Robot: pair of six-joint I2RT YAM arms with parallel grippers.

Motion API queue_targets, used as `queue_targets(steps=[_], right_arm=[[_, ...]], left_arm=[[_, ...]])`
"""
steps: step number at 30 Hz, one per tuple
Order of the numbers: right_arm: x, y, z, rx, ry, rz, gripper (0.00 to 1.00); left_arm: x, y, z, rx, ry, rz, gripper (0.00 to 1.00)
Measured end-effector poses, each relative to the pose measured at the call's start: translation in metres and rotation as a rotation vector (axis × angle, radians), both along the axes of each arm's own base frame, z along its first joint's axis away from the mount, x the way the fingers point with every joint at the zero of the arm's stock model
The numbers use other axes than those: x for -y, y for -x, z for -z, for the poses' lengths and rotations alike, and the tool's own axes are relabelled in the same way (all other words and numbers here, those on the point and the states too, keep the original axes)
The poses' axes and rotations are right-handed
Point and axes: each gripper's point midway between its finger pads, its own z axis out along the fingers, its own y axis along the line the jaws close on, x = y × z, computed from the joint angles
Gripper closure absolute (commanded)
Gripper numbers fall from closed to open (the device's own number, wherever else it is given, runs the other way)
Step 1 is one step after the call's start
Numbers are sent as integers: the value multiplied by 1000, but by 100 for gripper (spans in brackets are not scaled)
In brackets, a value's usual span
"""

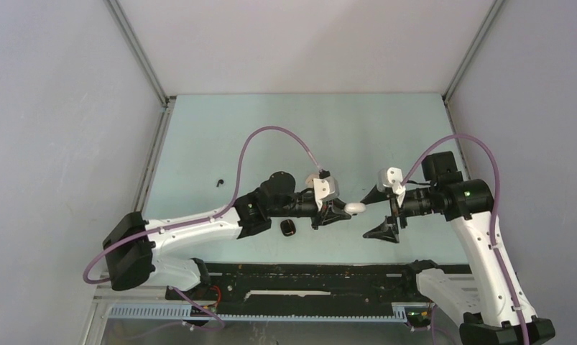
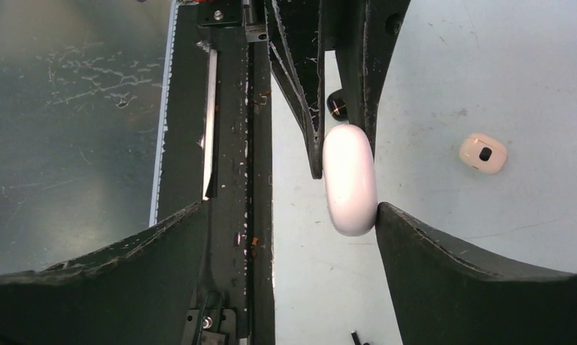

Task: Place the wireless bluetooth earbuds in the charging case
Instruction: Close the charging case, then place the charging case at the center of the board.

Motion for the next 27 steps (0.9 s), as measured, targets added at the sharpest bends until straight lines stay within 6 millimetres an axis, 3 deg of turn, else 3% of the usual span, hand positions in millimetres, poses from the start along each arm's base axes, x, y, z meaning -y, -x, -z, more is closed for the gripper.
queue_targets(steps=[7, 13, 17, 20, 27], right_arm=[[7, -2, -1, 66, 11, 82, 9], [24, -33, 10, 60, -39, 312, 8], [38, -60, 32, -42, -93, 455, 6], [41, -68, 44, -109, -110, 506, 4], [49, -83, 39, -57, -99, 593, 4]], left_arm=[[6, 0, -1, -31, -3, -6, 100], [-1, -13, 17, -127, -54, -105, 100], [-15, -25, 42, -232, -127, -204, 100], [-31, -46, 60, -333, -172, -307, 100], [-59, -88, 118, -589, -269, -515, 95]])
